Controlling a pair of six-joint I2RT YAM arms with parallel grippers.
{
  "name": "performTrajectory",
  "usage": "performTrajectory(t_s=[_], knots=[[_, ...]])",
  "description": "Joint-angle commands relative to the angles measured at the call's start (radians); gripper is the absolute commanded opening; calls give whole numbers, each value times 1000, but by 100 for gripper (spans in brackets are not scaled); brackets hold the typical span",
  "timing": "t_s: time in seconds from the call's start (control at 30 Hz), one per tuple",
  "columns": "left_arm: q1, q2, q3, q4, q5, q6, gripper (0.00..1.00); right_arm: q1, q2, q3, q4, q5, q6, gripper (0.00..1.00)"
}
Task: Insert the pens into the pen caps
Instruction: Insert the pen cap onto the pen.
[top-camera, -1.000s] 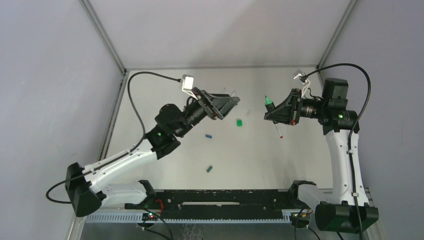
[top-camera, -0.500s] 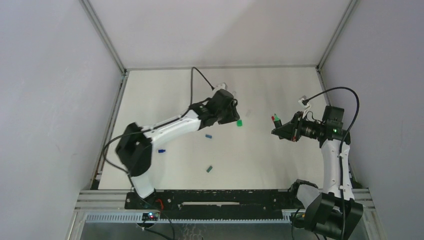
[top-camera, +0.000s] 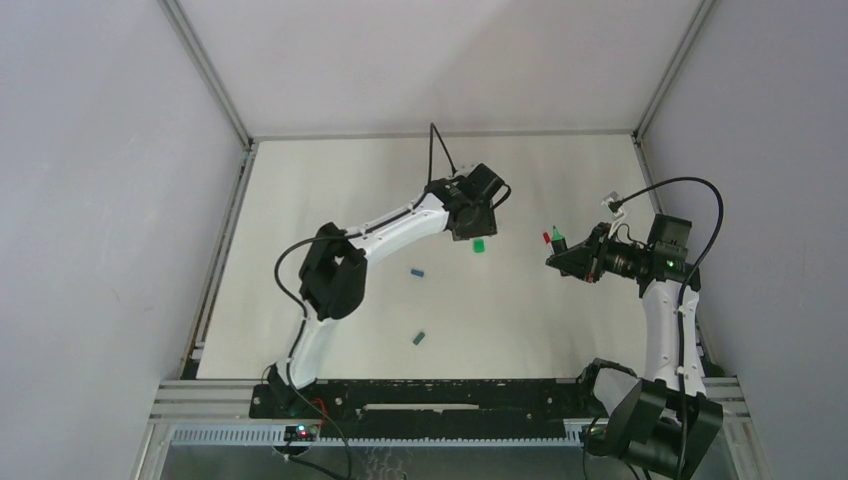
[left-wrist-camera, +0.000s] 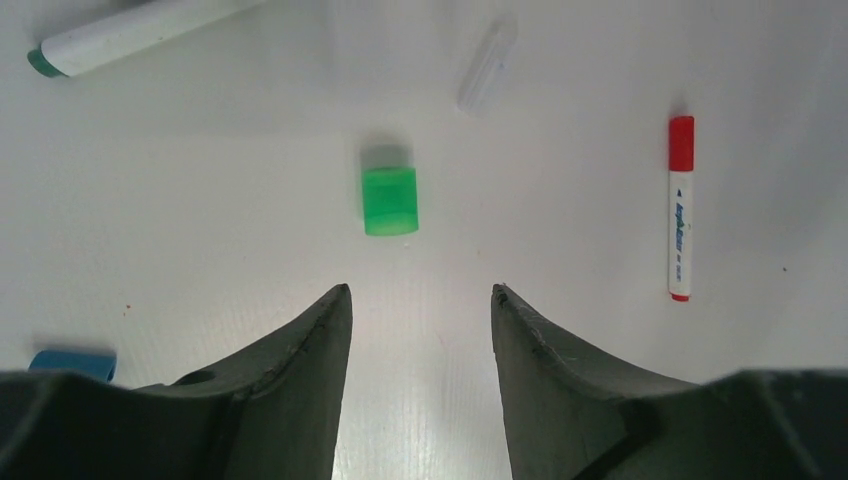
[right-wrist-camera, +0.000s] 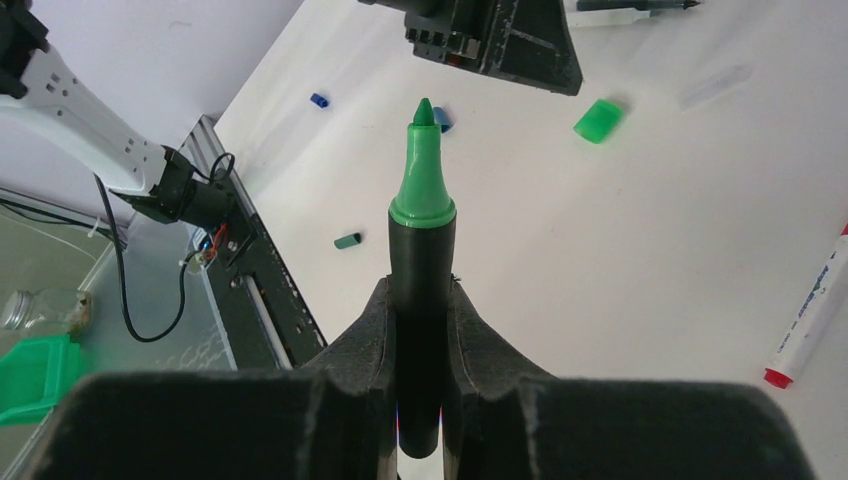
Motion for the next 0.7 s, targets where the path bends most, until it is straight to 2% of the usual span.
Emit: performTrajectory(t_s=[0.0,0.23,0.67], knots=[[3,72,137,-105,-51,26,58,-8,12,2,25,-39,-35,0],[7,150,229,-121,-66,42,50,-10,32,2,23,-45,-45,0],[34,245,289,-109,-3,68,48,-14,49,1,15,-57,-59,0]])
